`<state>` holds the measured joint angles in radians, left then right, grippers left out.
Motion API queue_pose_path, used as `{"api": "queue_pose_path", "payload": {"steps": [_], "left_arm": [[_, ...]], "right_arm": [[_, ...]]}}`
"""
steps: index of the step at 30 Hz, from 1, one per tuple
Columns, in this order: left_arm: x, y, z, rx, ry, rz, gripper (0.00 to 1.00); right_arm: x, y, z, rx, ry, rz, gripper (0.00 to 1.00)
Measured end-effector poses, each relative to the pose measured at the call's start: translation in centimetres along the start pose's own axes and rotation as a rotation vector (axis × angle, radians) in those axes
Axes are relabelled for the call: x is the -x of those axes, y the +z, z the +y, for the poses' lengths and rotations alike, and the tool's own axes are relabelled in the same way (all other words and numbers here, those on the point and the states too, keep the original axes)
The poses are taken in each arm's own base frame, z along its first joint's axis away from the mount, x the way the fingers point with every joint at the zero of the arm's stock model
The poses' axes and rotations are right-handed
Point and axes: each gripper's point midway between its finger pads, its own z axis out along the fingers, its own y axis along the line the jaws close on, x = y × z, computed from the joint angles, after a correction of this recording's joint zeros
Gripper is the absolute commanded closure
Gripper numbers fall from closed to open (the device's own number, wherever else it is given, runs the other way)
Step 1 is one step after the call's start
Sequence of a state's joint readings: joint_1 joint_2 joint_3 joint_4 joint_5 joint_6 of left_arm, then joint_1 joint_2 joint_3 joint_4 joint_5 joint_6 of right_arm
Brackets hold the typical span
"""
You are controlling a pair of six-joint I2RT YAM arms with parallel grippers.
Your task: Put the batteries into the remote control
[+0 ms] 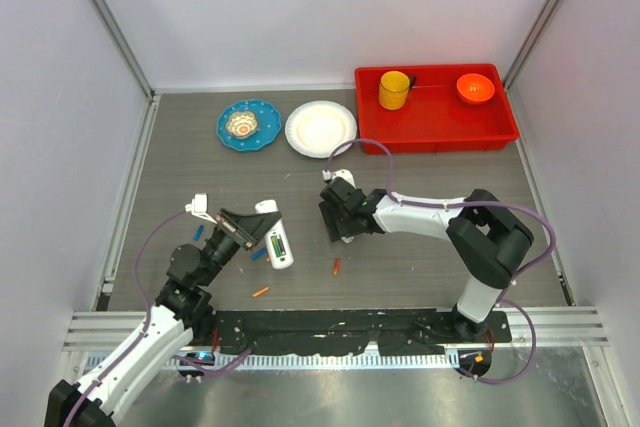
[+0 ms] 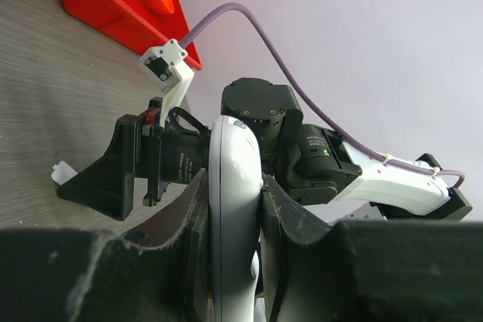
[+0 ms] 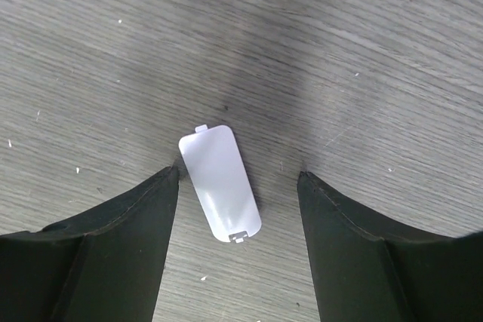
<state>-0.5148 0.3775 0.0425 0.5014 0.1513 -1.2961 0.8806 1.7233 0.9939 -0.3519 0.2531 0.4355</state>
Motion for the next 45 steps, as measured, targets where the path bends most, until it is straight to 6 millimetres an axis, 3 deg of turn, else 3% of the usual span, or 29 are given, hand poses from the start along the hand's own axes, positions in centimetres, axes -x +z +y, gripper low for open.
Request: {"api": "queue_pose_path", "payload": {"steps": [10, 16, 21, 31, 45], "left_arm": [[0.0, 0.0, -0.1, -0.004, 0.001, -0.001, 1.00], [0.0, 0.1, 0.0, -0.002, 0.000, 0.000, 1.00], [-0.1, 0.2, 0.1, 0.001, -0.001, 0.007, 1.00], [-0.1, 0.2, 0.1, 0.000, -0.001, 0.007, 1.00], [-0.5, 1.0, 1.4, 0.038, -0.005, 0.024, 1.00]], "right_arm": [[0.1, -0.9, 0.2, 0.030, -0.126, 0.048, 0.39], [-1.2, -0.8, 0.0, 0.033, -0.181, 0.114, 0.41], [-1.1, -0.6, 0.4, 0.050, -0.205, 0.127, 0.43], [-1.2, -0.6, 1.2, 0.089, -0.229, 0.142, 0.64], [-1.4, -0.7, 1.6, 0.103, -0.106, 0.132, 0.81]]}}
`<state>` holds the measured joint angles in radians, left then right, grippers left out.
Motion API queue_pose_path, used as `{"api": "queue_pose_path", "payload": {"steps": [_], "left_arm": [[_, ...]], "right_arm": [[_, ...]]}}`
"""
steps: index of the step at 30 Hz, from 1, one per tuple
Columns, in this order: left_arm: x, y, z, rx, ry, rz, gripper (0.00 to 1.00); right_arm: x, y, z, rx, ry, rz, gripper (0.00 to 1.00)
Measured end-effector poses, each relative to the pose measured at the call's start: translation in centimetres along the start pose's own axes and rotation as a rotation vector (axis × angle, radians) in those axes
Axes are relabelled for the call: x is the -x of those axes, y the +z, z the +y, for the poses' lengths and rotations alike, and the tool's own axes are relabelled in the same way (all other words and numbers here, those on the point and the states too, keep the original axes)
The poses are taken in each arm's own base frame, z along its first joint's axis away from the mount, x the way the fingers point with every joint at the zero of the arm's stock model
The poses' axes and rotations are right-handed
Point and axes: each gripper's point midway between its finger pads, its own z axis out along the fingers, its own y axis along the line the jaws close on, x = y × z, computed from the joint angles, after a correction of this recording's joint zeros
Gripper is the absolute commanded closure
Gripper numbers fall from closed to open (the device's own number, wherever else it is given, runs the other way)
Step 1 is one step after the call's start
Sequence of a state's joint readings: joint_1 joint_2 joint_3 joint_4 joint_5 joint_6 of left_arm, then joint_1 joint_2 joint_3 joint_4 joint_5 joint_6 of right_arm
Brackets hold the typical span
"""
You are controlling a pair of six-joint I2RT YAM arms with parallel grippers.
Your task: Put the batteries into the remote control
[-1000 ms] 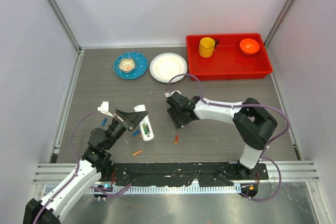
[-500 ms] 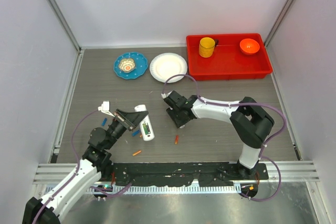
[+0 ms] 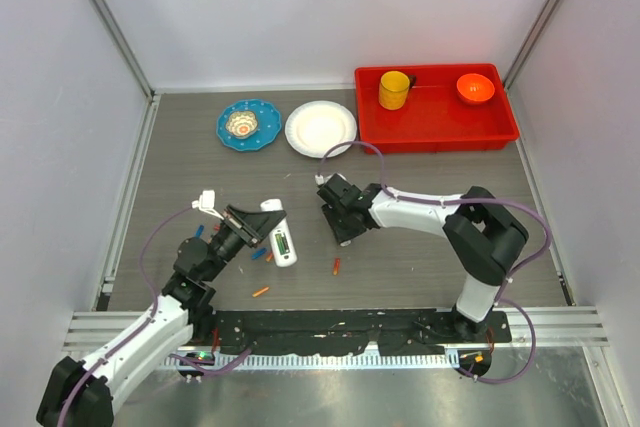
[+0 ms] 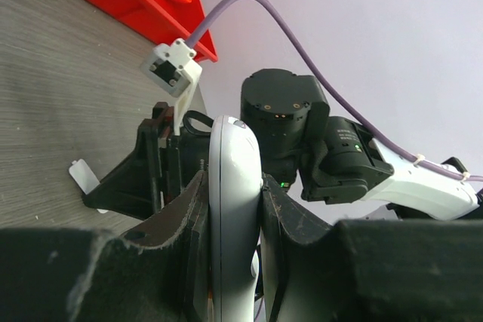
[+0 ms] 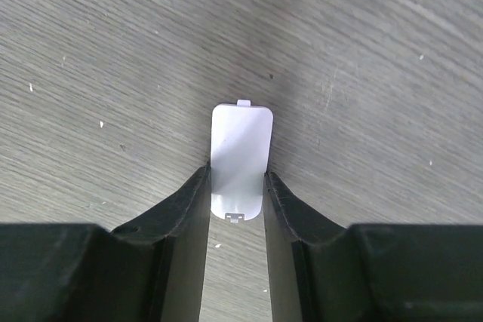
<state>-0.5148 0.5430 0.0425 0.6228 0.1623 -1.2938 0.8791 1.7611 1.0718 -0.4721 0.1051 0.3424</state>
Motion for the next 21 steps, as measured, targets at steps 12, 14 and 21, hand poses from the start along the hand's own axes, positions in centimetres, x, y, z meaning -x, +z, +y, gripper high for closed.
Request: {"api": "queue_pose_path", "payload": {"steps": [12, 14, 21], "left_arm": [[-0.6, 1.5, 2.6, 0.074, 0.002, 0.023, 1.00], [-0.6, 1.9, 3.2, 0.089, -0.009, 0.023, 1.00], [-0.2, 4.1, 3.1, 0.077, -0.051, 0.010, 1.00]], "right_arm": [[2.0, -8.7, 0.4, 0.069, 0.118, -0.142, 0.95], [2.5, -10.6, 0.8, 0.091, 0.126, -0.166, 0.98], [2.2, -16.2, 3.6, 0.186, 0.099, -0.171, 0.99]]}}
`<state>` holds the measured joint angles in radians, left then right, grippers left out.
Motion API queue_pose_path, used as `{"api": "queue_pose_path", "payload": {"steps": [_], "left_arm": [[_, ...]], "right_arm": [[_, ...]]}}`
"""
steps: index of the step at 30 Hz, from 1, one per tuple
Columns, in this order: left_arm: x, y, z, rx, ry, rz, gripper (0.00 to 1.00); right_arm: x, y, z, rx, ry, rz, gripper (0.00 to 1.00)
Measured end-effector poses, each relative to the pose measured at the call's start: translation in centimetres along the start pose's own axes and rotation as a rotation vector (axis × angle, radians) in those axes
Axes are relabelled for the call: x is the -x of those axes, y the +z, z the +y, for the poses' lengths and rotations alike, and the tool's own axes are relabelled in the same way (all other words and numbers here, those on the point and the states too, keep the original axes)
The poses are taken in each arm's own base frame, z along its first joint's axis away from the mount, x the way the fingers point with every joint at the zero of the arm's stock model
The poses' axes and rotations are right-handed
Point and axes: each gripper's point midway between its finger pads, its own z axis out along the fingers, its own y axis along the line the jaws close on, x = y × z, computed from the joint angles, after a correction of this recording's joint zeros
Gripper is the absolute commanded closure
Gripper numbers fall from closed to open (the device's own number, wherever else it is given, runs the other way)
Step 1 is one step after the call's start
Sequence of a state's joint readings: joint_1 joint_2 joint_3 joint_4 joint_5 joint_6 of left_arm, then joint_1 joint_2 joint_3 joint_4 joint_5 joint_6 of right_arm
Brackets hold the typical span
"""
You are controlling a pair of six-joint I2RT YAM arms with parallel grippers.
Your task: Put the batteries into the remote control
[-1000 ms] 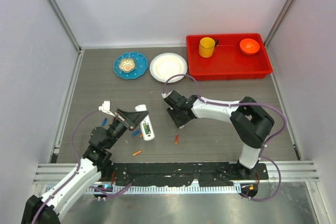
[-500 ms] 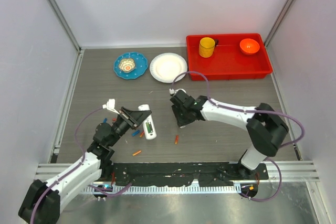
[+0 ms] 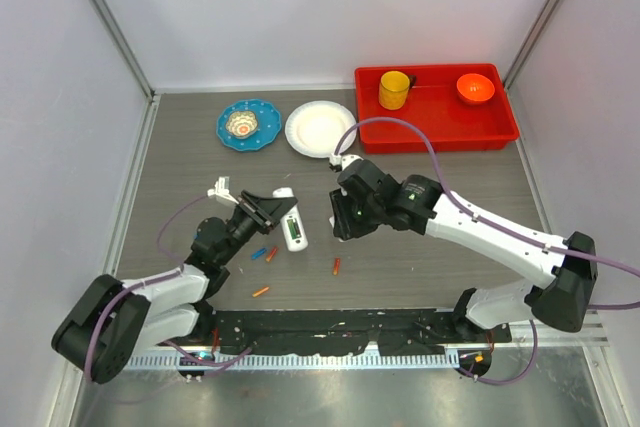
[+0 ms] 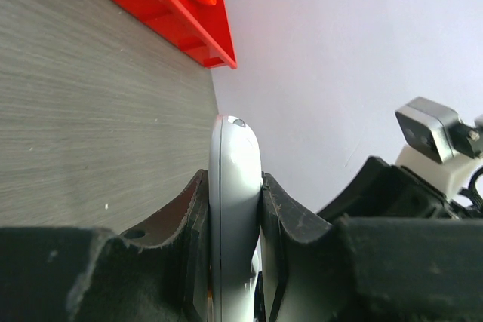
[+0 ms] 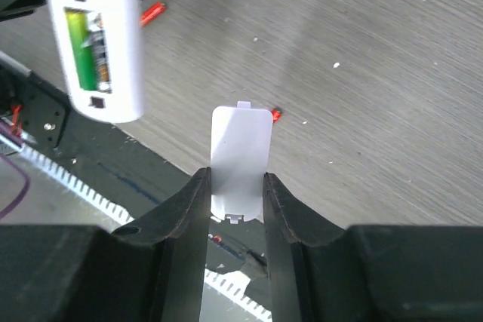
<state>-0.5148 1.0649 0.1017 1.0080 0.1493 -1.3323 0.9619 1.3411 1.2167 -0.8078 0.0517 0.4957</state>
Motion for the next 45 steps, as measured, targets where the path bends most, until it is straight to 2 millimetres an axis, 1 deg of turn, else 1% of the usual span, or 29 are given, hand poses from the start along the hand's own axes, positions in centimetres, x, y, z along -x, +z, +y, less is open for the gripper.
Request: {"api": "queue_pose_path", "payload": {"steps": [4, 8, 12, 16, 20, 23, 33, 45], "left_arm": [[0.3, 1.0, -0.5, -0.025, -0.017, -0.007, 1.00], [0.2, 1.4, -0.4, -0.033, -0.021, -0.008, 1.00], [-0.1, 1.6, -0.5, -0.043, -0.015, -0.008, 1.00], [-0.6, 1.7, -1.1, -0.065, 0.000, -0.008, 1.00], [-0.8, 1.7, -1.3, -0.073, 0.016, -0.010, 0.99], [-0.8, 1.7, -1.2, -0.071, 0.032, -0.014, 1.00], [-1.2, 1.7, -1.4, -0.075, 0.051, -0.011, 1.00], [-1.3, 1.6, -1.5, -0.072, 0.067, -0.014, 1.00]], "right_arm": [[-0.2, -1.3, 2.1, 0.056, -0.017, 0.018, 0.99], [0.0, -1.8, 4.1, 0.101, -0.030, 0.023, 0.99], [0.3, -1.2, 5.7, 0.122, -0.037, 0.032, 0.99], [0.7, 0.1, 6.7, 0.126, -0.028, 0.043, 0.99], [0.4, 1.5, 6.7, 0.111, -0.027, 0.071, 0.99], [0.2, 2.1, 6.7, 0.102, -0.026, 0.084, 0.99], [1.4, 2.2, 7.3, 0.107, -0.014, 0.052, 0.99], [2.3, 2.8, 6.8, 0.066, -0.005, 0.009, 0.99]]}}
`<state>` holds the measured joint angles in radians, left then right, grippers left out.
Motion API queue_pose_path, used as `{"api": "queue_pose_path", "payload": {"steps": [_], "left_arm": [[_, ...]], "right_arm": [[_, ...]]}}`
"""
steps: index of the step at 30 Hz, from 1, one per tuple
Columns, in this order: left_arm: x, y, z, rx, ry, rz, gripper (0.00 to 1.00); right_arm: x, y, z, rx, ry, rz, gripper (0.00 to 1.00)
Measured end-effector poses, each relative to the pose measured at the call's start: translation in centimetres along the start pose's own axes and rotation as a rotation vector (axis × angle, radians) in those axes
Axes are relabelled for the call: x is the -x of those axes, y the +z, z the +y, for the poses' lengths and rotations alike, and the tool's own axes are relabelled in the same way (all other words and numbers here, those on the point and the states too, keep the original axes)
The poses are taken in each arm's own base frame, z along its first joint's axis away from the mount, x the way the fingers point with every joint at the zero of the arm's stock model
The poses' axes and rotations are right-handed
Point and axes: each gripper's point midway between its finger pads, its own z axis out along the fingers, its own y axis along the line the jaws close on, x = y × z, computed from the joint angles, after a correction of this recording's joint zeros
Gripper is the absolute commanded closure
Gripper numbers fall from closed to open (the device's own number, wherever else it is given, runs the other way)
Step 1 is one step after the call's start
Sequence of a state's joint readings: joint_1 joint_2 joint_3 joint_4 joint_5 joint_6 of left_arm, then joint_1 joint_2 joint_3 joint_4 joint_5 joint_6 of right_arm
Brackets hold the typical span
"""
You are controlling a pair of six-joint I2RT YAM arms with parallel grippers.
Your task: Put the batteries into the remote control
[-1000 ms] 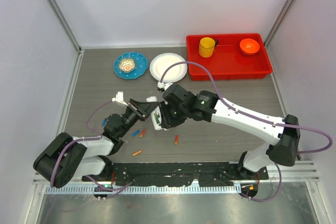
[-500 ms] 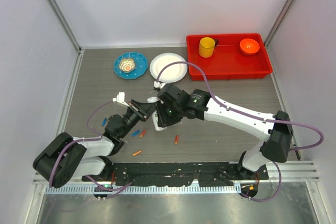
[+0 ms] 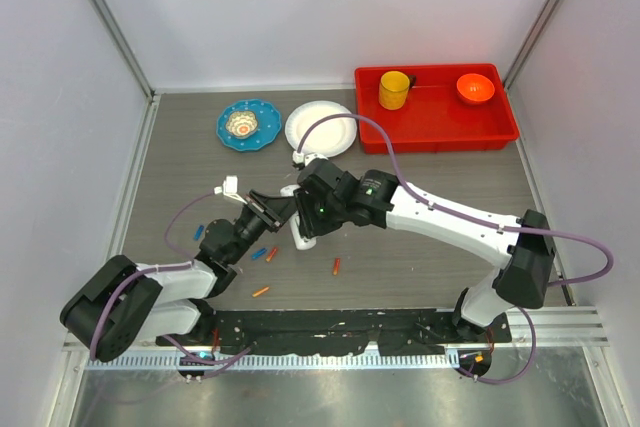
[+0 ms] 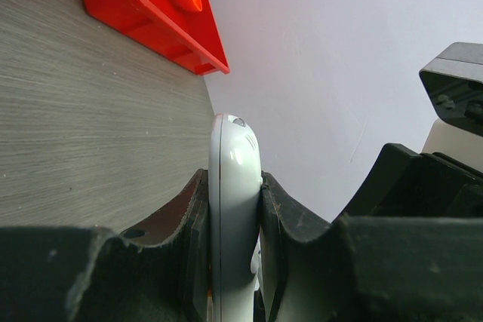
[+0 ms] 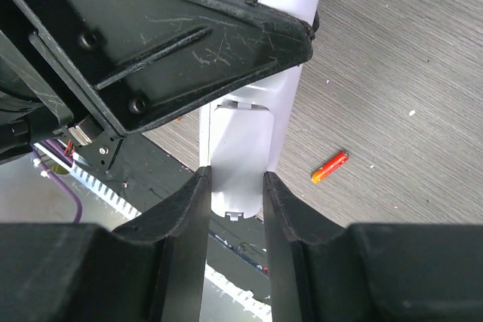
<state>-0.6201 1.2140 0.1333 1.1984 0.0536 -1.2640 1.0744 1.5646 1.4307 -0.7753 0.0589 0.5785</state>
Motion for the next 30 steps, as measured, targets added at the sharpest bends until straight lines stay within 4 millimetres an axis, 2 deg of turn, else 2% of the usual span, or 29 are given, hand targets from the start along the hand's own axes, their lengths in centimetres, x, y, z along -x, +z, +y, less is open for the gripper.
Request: {"api": "queue_pose_path", "payload": {"steps": [18, 30], "left_arm": [[-0.5, -0.1, 0.8, 0.035, 0.042, 0.012, 1.00], [-0.3, -0.1, 0.8, 0.038, 0.040, 0.000, 0.99]], "right_arm": [[-0.8, 1.6, -0.3, -0.028, -0.003, 0.038, 0.99], [-0.4, 1.7, -0.4, -0.053, -0.006, 0.026, 0.99]]}}
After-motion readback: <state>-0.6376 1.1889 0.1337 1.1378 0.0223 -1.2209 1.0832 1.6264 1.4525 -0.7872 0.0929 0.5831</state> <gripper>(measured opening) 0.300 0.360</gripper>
